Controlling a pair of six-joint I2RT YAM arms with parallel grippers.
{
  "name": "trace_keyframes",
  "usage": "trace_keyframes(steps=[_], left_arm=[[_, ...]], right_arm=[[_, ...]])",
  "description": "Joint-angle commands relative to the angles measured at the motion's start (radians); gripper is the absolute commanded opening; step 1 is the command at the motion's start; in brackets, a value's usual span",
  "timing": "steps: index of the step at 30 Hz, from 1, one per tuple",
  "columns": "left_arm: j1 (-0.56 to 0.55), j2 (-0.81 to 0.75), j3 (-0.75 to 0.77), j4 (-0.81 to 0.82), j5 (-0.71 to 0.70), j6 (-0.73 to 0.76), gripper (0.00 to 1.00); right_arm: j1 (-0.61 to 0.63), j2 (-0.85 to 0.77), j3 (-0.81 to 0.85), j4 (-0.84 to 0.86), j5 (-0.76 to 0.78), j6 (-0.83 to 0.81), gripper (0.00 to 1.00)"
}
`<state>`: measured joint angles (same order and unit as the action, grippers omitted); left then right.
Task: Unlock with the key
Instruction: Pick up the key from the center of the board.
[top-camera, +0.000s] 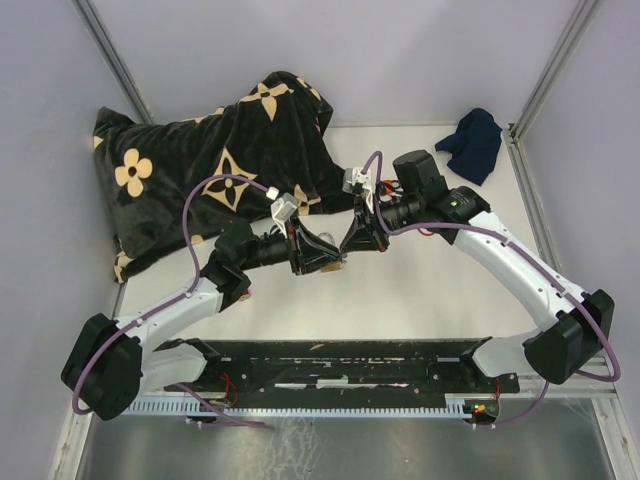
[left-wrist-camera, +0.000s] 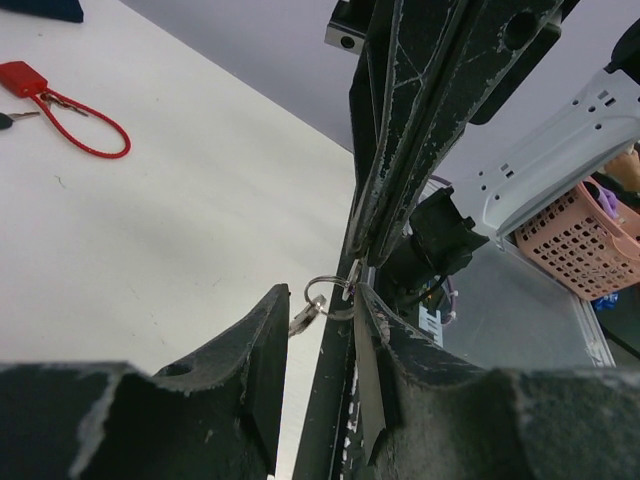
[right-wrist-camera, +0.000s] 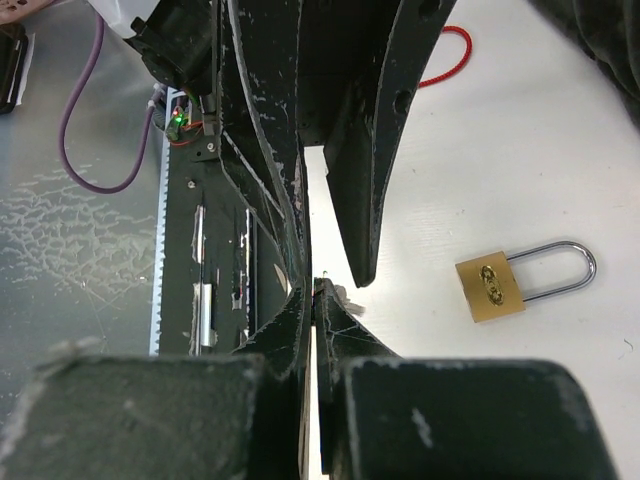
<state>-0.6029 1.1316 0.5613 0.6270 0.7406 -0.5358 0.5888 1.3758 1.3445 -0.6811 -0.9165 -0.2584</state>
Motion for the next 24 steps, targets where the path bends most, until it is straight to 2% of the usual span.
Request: trace_keyframes(steps=[1, 12, 20, 24], left_arm=[[-0.008, 0.005, 0.021, 0.074, 0.049, 0.019, 0.39], [-0.008, -0.006, 0.016, 0.112, 0.065, 0.003, 0.31], [-0.008, -0.007, 0.004, 0.112, 0.081, 0.008, 0.13], [-0.01, -0.007, 0.002, 0.112, 0.086, 0.008, 0.14]], right_arm=[[0.0, 0.008, 0.015, 0.056, -0.048, 0.013, 0.02], [0.001, 0.031, 0.022, 0.017, -0.067, -0.009, 0.02], [0.0, 0.038, 0.038, 0.007, -0.082, -0.014, 0.02], [0.0, 0.045, 0.041, 0.015, -0.088, -0.01, 0.02]])
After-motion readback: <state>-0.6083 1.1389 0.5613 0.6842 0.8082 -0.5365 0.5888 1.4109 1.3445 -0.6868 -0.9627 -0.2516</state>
